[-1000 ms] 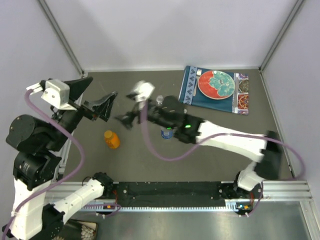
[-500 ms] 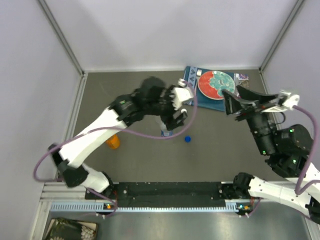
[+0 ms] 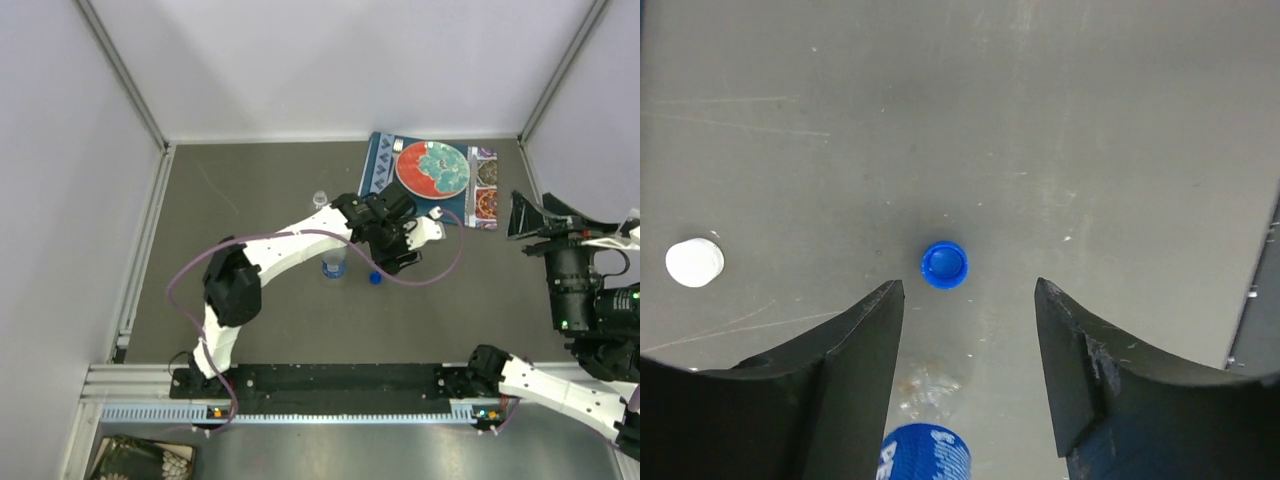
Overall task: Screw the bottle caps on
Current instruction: Pick up the bottle cap from the center of the board.
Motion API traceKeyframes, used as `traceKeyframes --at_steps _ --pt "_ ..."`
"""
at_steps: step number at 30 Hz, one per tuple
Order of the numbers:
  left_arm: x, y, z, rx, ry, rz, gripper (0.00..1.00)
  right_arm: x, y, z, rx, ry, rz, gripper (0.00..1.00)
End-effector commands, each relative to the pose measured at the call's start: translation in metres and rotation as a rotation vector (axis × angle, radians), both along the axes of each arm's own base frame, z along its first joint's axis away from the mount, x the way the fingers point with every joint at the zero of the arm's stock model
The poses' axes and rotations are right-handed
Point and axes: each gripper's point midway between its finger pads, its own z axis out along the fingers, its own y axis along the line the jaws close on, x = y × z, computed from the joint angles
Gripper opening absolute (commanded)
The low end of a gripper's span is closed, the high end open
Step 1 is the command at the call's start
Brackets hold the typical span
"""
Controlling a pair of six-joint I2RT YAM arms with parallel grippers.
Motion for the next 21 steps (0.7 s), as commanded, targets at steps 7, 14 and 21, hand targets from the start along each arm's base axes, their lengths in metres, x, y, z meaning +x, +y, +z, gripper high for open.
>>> traceKeyframes --at_steps 7,14,21 --pt "0.045 -0.008 -0.059 0.127 -0.132 0.037 0.4 0.005 -0.003 -0.019 -0.05 0.041 -0.057 0.66" --pt "0.053 0.005 -0.077 0.177 -0.12 0.04 0.4 0.014 0.018 -0.033 -0.079 0.066 -0.016 0.66" --pt "0.054 0.012 -0.082 0.185 -0.11 0.026 0.39 0.019 0.033 -0.039 -0.092 0.079 0.02 0.67"
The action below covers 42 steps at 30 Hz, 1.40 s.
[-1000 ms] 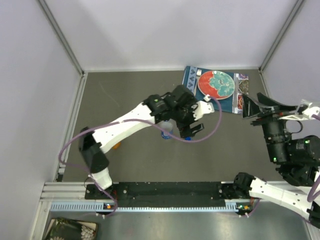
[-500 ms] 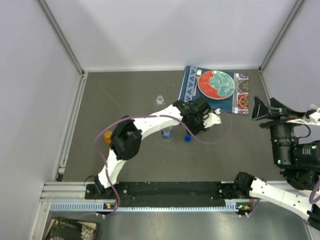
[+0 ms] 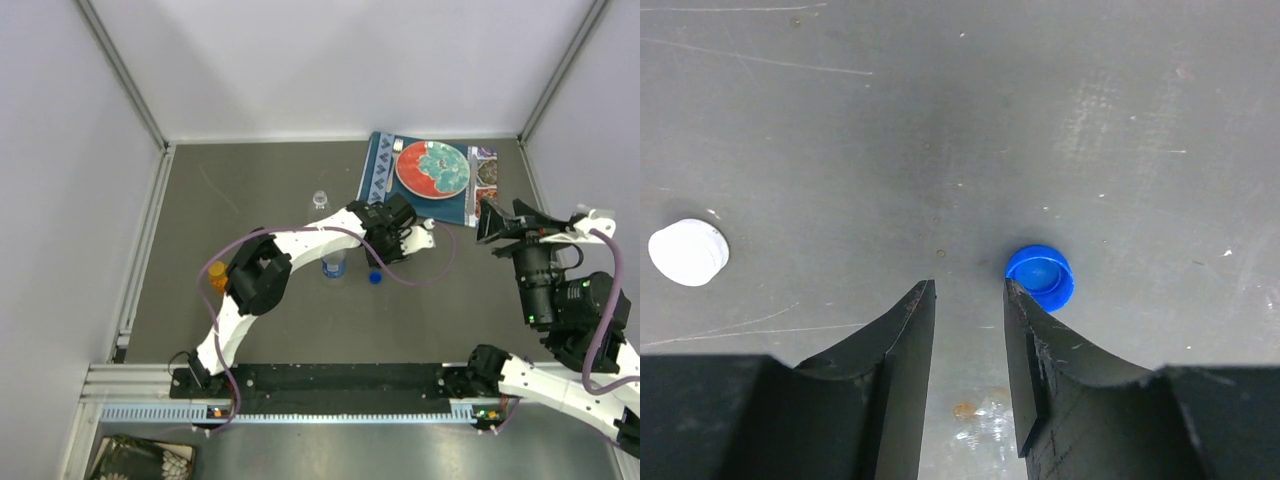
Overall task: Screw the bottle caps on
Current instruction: Pick up the bottle cap from the center of the board.
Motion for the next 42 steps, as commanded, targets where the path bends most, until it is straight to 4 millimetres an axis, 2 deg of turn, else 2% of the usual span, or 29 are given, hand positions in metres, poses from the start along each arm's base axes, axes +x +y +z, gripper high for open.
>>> traceKeyframes --at_steps 1,10,19,32,36,37,39,42 --pt "0.008 -0.005 0.009 -0.034 -0.028 -0.024 0.39 0.003 0.009 0.001 0.006 0.002 0.021 0.67" --pt "0.003 0.004 -0.007 0.001 -0.01 -0.039 0.39 0.005 0.012 0.0 -0.001 0.009 0.022 0.68" --pt "-0.005 0.009 -0.009 0.002 0.027 -0.054 0.44 0.008 0.019 -0.002 0.009 0.02 0.036 0.7" --pt "-0.005 0.01 -0.023 0.009 0.035 -0.055 0.42 0.007 0.021 -0.004 0.014 0.028 0.048 0.7" --pt "-0.005 0.009 -0.027 0.008 0.037 -0.054 0.35 0.006 0.021 -0.004 0.02 0.025 0.054 0.69" --pt "-0.004 0.008 -0.027 0.003 0.034 -0.053 0.29 0.006 0.021 -0.004 0.019 0.027 0.057 0.69" --pt "-0.003 0.005 -0.027 -0.006 0.034 -0.052 0.24 0.006 0.022 -0.004 0.024 0.028 0.065 0.69" --pt "-0.004 0.003 -0.03 -0.013 0.043 -0.049 0.2 0.005 0.022 -0.005 0.028 0.03 0.071 0.68"
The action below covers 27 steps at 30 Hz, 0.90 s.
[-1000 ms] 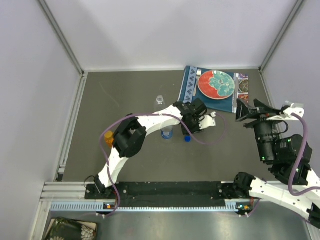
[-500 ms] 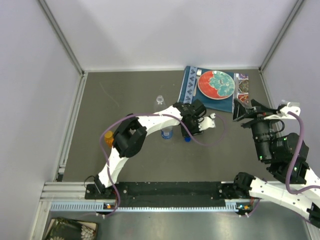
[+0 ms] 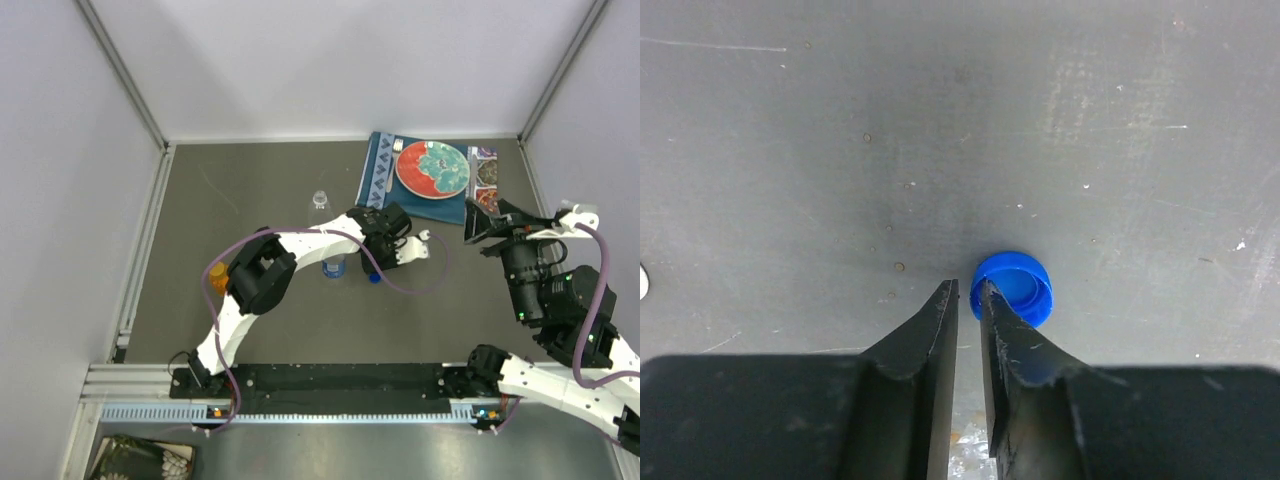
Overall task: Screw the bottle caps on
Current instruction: Pick up the bottle cap from the center of the board.
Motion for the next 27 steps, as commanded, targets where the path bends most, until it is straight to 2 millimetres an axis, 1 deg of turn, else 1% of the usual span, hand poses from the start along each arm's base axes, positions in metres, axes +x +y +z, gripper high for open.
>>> traceKeyframes --at_steps 1,5,8,10,11,12,13,14,15,16,17,18,19,20,21,22,23,24,25,26,27 --pt "0.004 -0.011 -0.001 -0.046 0.002 -0.006 0.18 -0.002 -0.002 0.003 0.015 -0.001 0.012 0.68" --pt "0.003 -0.012 -0.003 -0.046 0.009 -0.005 0.0 -0.003 0.0 0.004 0.011 0.0 0.025 0.67" --pt "0.003 -0.016 0.004 -0.065 0.016 0.006 0.0 -0.002 0.004 0.008 -0.005 -0.006 0.039 0.67" --pt "0.003 -0.022 0.022 -0.098 0.022 0.021 0.0 -0.003 0.006 0.018 -0.01 -0.021 0.05 0.67" --pt "0.007 -0.03 0.046 -0.146 0.003 0.026 0.0 -0.004 0.007 0.023 -0.031 -0.034 0.061 0.67" --pt "0.004 -0.03 0.06 -0.158 0.02 0.044 0.0 -0.005 0.008 0.034 -0.033 -0.051 0.069 0.68" --pt "0.001 -0.035 0.077 -0.198 0.034 0.044 0.0 -0.006 0.009 0.041 -0.025 -0.065 0.083 0.69" --pt "0.004 -0.042 0.116 -0.273 0.006 0.05 0.0 -0.007 0.012 0.048 -0.071 -0.09 0.096 0.69" --pt "0.001 -0.043 0.136 -0.313 0.023 0.079 0.0 -0.01 0.011 0.062 -0.061 -0.117 0.106 0.7" --pt "0.001 -0.045 0.158 -0.365 0.022 0.087 0.0 -0.01 0.015 0.068 -0.07 -0.131 0.12 0.71" --pt "0.001 -0.045 0.201 -0.463 0.01 0.087 0.0 -0.013 0.018 0.076 -0.083 -0.156 0.145 0.71" --pt "0.001 -0.042 0.221 -0.514 0.027 0.12 0.0 -0.014 0.02 0.087 -0.08 -0.174 0.153 0.72" --pt "0.002 -0.04 0.243 -0.567 0.018 0.129 0.0 -0.016 0.021 0.092 -0.083 -0.19 0.166 0.73" --pt "0.002 -0.03 0.276 -0.64 0.009 0.135 0.0 -0.018 0.025 0.098 -0.097 -0.214 0.191 0.74" --pt "0.003 -0.023 0.292 -0.68 0.028 0.172 0.0 -0.021 0.026 0.108 -0.095 -0.237 0.203 0.77" --pt "0.003 -0.018 0.31 -0.733 0.035 0.176 0.0 -0.021 0.029 0.112 -0.101 -0.248 0.217 0.78" --pt "0.012 0.001 0.333 -0.792 0.029 0.22 0.0 -0.024 0.035 0.117 -0.117 -0.269 0.244 0.78" --pt "0.004 0.007 0.348 -0.854 0.132 0.239 0.0 -0.028 0.036 0.124 -0.117 -0.292 0.264 0.8" --pt "0.003 0.017 0.36 -0.898 0.177 0.258 0.0 -0.029 0.041 0.127 -0.13 -0.306 0.285 0.8" --pt "0.014 0.036 0.376 -0.96 0.185 0.288 0.0 -0.029 0.054 0.128 -0.155 -0.318 0.324 0.82" --pt "0.001 0.041 0.386 -1.0 0.31 0.277 0.0 -0.03 0.061 0.131 -0.171 -0.332 0.349 0.84"
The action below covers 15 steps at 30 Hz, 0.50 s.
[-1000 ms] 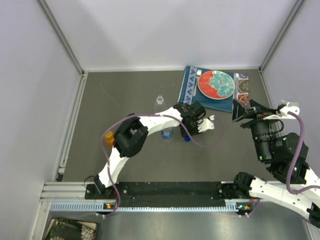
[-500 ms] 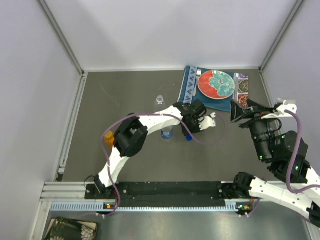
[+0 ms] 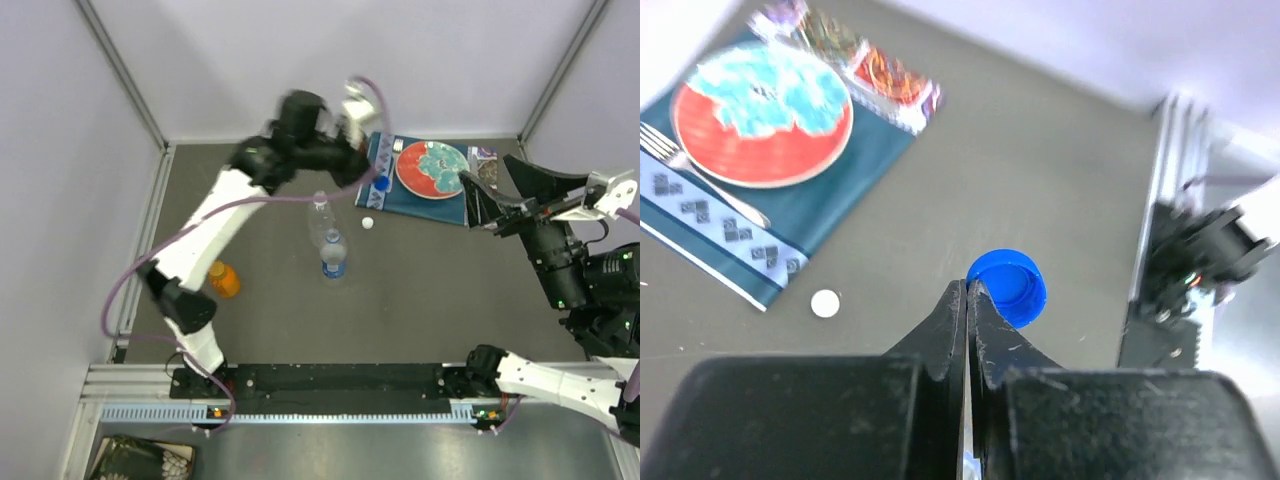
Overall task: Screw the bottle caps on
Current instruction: Pick up the bottle cap from the center of the board.
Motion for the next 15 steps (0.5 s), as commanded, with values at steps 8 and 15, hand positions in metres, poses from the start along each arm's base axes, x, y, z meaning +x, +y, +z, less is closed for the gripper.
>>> traceKeyframes --at_steps 8,15 --pt "-0.037 0.087 0.103 -0.475 0.487 -0.182 0.0 -0.016 0.14 0.003 -0.332 -0.148 0.631 0.95" --pt "-0.046 0.106 0.12 -0.572 0.579 -0.207 0.0 -0.013 0.169 -0.019 -0.498 -0.323 0.753 0.96"
